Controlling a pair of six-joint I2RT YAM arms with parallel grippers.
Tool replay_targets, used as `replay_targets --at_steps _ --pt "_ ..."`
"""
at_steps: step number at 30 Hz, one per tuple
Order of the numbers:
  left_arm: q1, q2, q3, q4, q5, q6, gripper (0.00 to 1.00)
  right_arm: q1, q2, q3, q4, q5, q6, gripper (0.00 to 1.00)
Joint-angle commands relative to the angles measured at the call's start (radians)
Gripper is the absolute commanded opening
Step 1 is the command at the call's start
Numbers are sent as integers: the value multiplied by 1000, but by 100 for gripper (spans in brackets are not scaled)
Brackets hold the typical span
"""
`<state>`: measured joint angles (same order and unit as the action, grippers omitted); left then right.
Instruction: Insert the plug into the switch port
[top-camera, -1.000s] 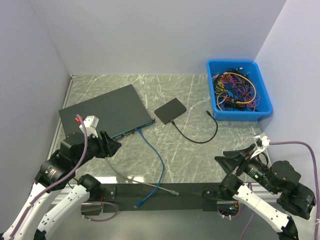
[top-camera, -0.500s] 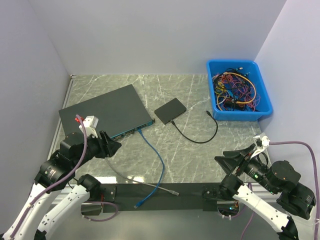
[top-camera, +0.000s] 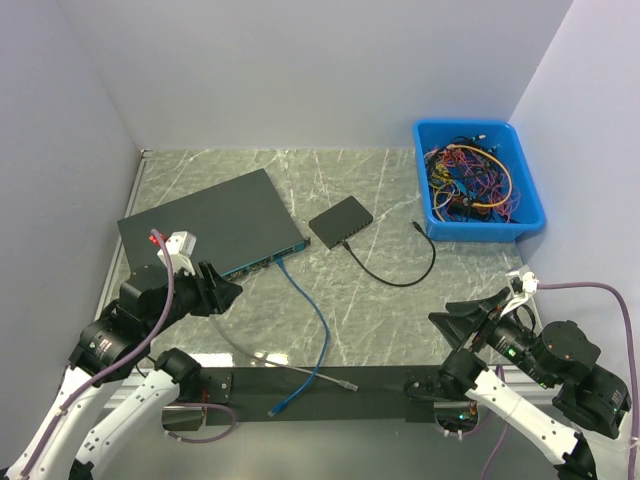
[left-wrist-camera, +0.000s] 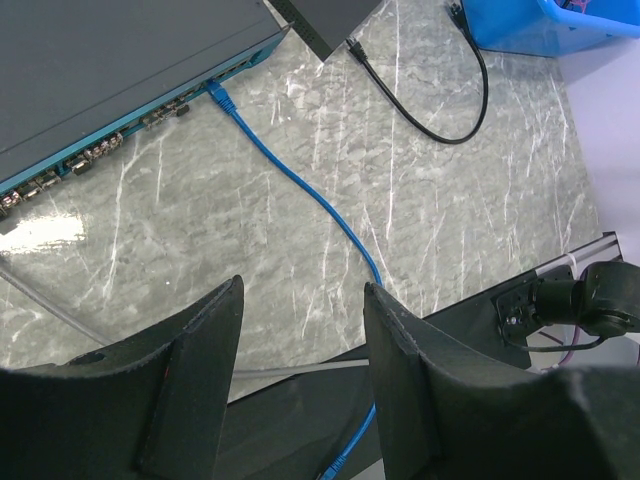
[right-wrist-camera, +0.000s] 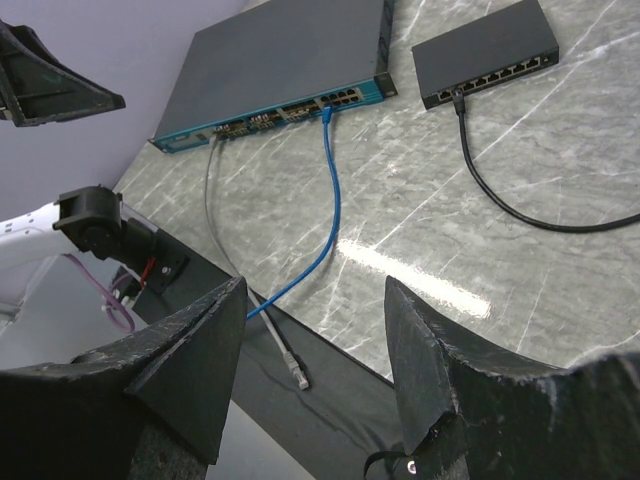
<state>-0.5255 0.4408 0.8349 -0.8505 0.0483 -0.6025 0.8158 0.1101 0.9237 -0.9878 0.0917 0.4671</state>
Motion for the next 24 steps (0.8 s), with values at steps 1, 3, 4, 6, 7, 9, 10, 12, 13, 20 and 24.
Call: replay_targets --at_steps 1,3,4,6,7,9,10,12,13,20,24 --pt "5 -10 -7 31 13 17 57 9 -3 -3 41 -1 -4 64" --pt "7 -10 -7 31 12 17 57 6 -4 -3 41 -1 -4 64" --pt "7 -11 -7 31 12 17 57 8 -6 -2 40 -1 -4 64" --pt "7 -10 -7 31 12 17 57 6 -6 -2 40 -1 -4 64" --pt "7 -10 -7 31 10 17 57 6 -4 -3 40 -1 -4 64" --pt "7 -10 -8 31 10 17 57 8 -7 1 38 -3 -4 64" --pt "7 -10 -7 31 10 17 57 8 -10 3 38 -3 -4 64" --pt "9 -8 -7 33 10 17 57 8 -13 3 37 -6 -7 64" --pt "9 -8 -7 31 12 17 57 8 -15 3 37 -10 -7 64" --pt "9 -8 -7 31 9 17 57 6 -27 0 40 -33 -16 64" --pt "9 -5 -7 27 4 14 57 8 -6 26 23 -44 -24 63"
